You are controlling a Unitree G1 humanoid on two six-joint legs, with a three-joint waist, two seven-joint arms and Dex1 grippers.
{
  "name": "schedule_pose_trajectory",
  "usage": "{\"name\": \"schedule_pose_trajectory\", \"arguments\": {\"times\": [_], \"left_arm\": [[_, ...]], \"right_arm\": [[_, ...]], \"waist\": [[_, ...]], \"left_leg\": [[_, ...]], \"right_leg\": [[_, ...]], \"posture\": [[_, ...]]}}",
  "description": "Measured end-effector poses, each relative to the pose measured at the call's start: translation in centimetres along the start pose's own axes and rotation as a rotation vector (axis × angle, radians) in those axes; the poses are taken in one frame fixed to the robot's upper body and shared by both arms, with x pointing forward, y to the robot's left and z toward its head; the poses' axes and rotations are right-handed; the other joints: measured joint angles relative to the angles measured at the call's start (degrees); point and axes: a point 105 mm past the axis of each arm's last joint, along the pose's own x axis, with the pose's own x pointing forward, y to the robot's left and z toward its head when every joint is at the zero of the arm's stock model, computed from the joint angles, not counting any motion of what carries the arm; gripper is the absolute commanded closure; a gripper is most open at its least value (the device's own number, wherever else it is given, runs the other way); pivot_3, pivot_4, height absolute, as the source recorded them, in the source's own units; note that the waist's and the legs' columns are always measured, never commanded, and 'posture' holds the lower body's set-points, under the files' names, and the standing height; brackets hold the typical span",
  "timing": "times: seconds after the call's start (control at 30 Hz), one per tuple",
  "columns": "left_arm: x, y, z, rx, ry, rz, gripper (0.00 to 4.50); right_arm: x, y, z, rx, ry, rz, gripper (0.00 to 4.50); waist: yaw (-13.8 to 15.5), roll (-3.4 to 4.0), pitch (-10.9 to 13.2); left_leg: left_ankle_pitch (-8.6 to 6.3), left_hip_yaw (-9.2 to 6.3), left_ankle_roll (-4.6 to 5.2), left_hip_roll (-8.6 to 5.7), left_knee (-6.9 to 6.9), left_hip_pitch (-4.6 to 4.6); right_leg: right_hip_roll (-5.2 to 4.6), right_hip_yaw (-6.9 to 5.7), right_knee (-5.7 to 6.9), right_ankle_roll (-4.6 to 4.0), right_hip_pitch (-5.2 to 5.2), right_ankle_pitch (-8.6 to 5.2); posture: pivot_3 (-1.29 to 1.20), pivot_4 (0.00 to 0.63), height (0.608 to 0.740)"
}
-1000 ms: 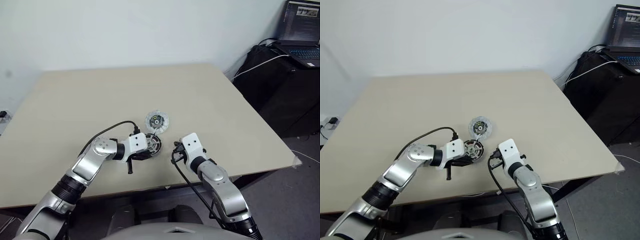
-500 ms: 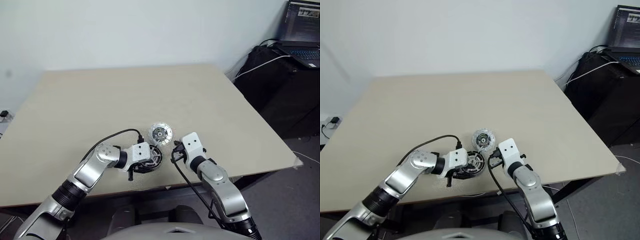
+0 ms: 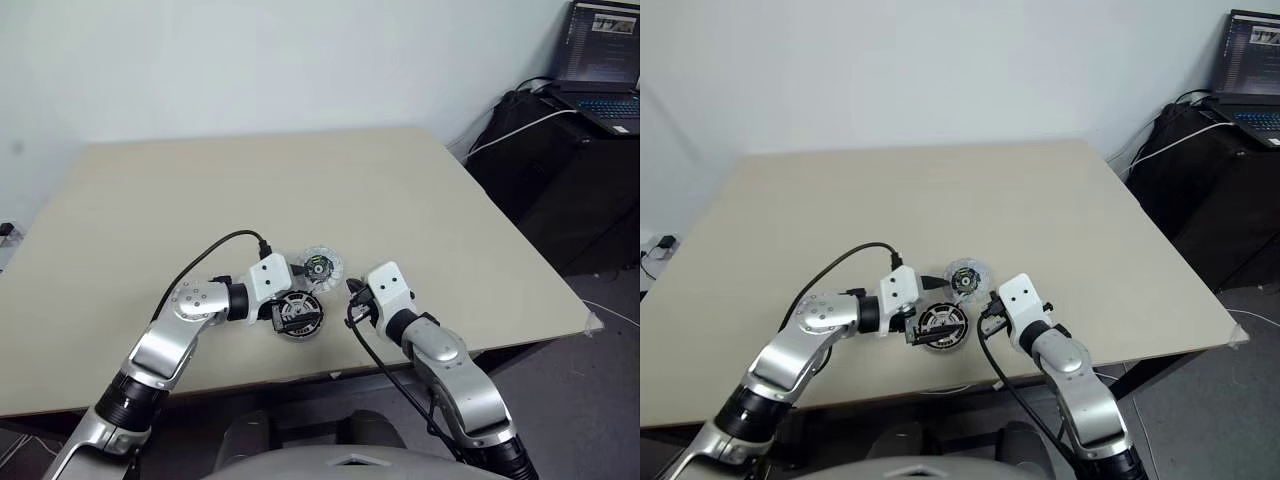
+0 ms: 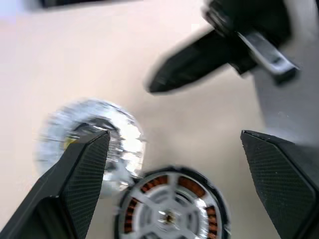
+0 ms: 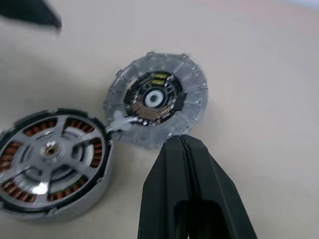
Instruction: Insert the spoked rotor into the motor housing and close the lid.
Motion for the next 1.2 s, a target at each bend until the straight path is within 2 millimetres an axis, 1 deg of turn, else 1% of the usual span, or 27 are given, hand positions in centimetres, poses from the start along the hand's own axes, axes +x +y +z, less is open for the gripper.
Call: {"name": "schedule_pose_trajectory", "arguments": {"times": [0.13, 0.23, 0.3, 0.37, 0.47, 0.63, 0.73, 0.83, 0.87, 0.97, 1.07, 1.13, 1.2], "left_arm": [[-1.6, -0.6, -2.0, -0.117, -0.003, 0.158, 0.04], [-2.7, -2.1, -3.8, -0.204, 0.024, 0.245, 0.04], [-3.3, -3.4, -4.9, -0.265, 0.049, 0.303, 0.04], [-3.8, -4.4, -5.5, -0.325, 0.055, 0.357, 0.04], [-4.1, -5.4, -5.7, -0.401, 0.04, 0.408, 0.0], [-4.1, -6.2, -5.6, -0.466, 0.013, 0.439, 0.0], [-4.0, -6.2, -5.6, -0.461, 0.02, 0.45, 0.0], [-3.9, -5.8, -5.5, -0.452, 0.018, 0.473, 0.0], [-3.9, -5.7, -5.5, -0.449, 0.018, 0.476, 0.0], [-4.1, -5.4, -5.5, -0.391, 0.037, 0.484, 0.0], [-4.4, -5.3, -5.8, -0.345, 0.066, 0.474, 0.59], [-4.5, -5.4, -5.9, -0.334, 0.075, 0.455, 1.2], [-4.6, -5.5, -6.0, -0.329, 0.081, 0.44, 1.93]], "right_arm": [[0.2, 0.4, 0.7, -0.046, -0.003, 0.06, 4.5], [0.5, 1.4, 1.3, -0.088, -0.008, 0.137, 4.5], [0.5, 2.2, 1.2, -0.123, 0.007, 0.201, 4.5], [0.4, 3.0, 0.9, -0.161, 0.032, 0.272, 4.5], [0.4, 3.9, 0.9, -0.216, 0.051, 0.361, 3.9], [0.5, 4.2, 1.4, -0.306, 0.066, 0.458, 2.24], [0.6, 4.3, 0.9, -0.377, 0.111, 0.533, 1.26], [0.6, 4.4, -0.2, -0.447, 0.174, 0.616, 0.25], [0.6, 4.5, -0.5, -0.459, 0.19, 0.635, 0.03], [0.7, 4.6, -1.7, -0.529, 0.265, 0.702, 0.03], [1.1, 4.6, -2.1, -0.563, 0.291, 0.729, 0.0], [1.6, 4.8, -1.8, -0.578, 0.285, 0.739, 0.0], [2.1, 5.0, -1.6, -0.593, 0.28, 0.746, 0.0]], "waist": [[0.1, -0.04, 0.0], [0.2, -0.05, 0.0], [0.3, -0.06, 0.0], [0.4, -0.08, 0.0], [0.5, -0.03, 0.0], [0.6, -0.01, 0.0], [0.6, 0.02, 0.1], [0.7, 0.02, 0.1], [0.7, 0.02, 0.1], [0.8, 0.03, 0.1], [0.9, 0.03, 0.1], [0.9, 0.03, 0.1], [1.0, 0.04, 0.1]], "left_leg": [[0.0, -0.01, 0.0, 0.0, 0.01, 0.01], [-0.02, -0.01, 0.02, 0.0, 0.01, 0.0], [-0.04, -0.01, 0.04, 0.0, 0.01, -0.02], [-0.06, -0.02, 0.06, 0.0, -0.01, -0.04], [-0.07, -0.02, 0.07, 0.0, -0.04, -0.03], [-0.07, -0.03, 0.07, 0.0, -0.05, -0.02], [-0.07, -0.02, 0.07, 0.0, -0.04, -0.04], [-0.08, -0.02, 0.08, 0.0, -0.04, -0.06], [-0.08, -0.02, 0.08, 0.0, -0.05, -0.07], [-0.08, -0.02, 0.09, 0.0, -0.05, -0.08], [-0.08, -0.01, 0.09, 0.0, -0.03, -0.07], [-0.09, -0.01, 0.08, 0.0, -0.02, -0.07], [-0.09, -0.01, 0.09, 0.0, -0.02, -0.07]], "right_leg": [[-0.07, -0.01, 0.0, 0.0, 0.01, 0.0], [-0.14, -0.02, -0.02, 0.0, 0.01, 0.0], [-0.19, -0.03, -0.05, 0.0, 0.01, 0.0], [-0.27, -0.07, -0.08, 0.01, 0.0, 0.0], [-0.41, -0.21, -0.1, 0.01, -0.03, 0.01], [-0.8, -0.87, -0.1, 0.05, -0.03, 0.03], [-1.18, -1.41, -0.1, 0.06, -0.02, 0.05], [-1.21, -1.54, -0.13, 0.05, -0.02, 0.05], [-1.2, -1.56, -0.16, 0.06, -0.01, 0.05], [-1.18, -1.58, -0.16, 0.06, -0.02, 0.05], [-1.18, -1.59, -0.15, 0.06, -0.01, 0.05], [-1.19, -1.62, -0.14, 0.08, -0.01, 0.06], [-1.2, -1.63, -0.14, 0.09, -0.01, 0.07]], "posture": [[0.0, 0.0, 0.74], [0.0, 0.0, 0.74], [0.0, 0.0, 0.74], [0.0, 0.0, 0.74], [0.0, 0.0, 0.74], [0.0, 0.0, 0.74], [0.0, 0.0, 0.74], [0.0, 0.0, 0.74], [0.0, 0.0, 0.74], [0.0, 0.0, 0.74], [0.0, 0.0, 0.74], [0.0, 0.0, 0.74], [0.0, 0.0, 0.74]]}}
